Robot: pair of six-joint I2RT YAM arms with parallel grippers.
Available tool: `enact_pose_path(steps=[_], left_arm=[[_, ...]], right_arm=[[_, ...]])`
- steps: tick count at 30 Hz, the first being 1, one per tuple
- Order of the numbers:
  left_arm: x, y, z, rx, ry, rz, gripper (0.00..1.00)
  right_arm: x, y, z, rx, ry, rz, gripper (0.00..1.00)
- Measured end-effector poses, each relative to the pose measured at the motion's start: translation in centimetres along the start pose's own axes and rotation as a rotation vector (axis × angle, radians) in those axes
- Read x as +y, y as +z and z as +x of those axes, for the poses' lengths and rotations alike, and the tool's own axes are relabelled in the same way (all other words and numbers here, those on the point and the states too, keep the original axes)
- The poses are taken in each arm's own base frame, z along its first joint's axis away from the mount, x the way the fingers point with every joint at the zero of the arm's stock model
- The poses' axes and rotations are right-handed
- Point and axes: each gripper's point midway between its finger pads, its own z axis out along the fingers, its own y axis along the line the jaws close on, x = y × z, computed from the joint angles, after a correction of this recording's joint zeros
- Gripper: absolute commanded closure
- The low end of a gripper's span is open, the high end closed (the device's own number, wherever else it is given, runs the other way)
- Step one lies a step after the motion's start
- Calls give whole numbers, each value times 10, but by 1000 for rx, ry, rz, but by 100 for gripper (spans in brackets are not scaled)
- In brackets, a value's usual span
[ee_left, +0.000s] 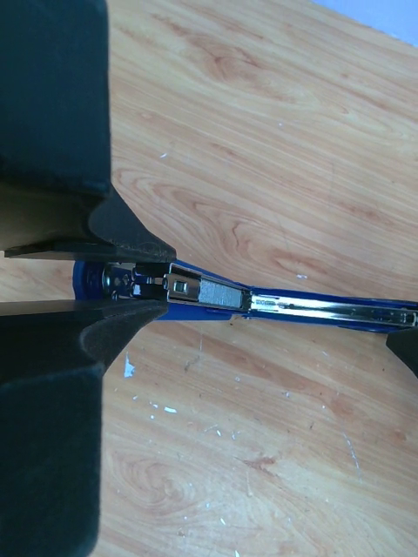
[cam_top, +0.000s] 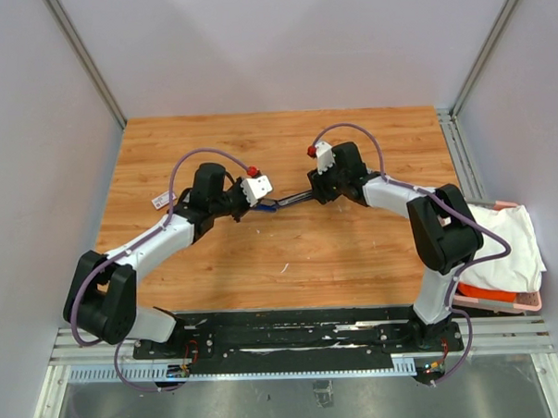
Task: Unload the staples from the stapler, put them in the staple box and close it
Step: Unload the staple at the center of the board.
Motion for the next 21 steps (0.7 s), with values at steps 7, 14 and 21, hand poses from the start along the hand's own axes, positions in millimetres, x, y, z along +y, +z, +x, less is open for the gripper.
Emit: enact_pose_path(steps=[7, 14, 21], left_arm=[[1, 1, 3, -2, 43, -2, 100], [3, 0, 7, -3, 43, 0, 100], [3, 0, 8, -6, 45, 6, 100]], right_arm=[[-7, 6, 3, 19, 3, 32, 57], [-13, 4, -9, 6, 0, 55, 57], [-23, 3, -38, -25, -3, 95, 62]])
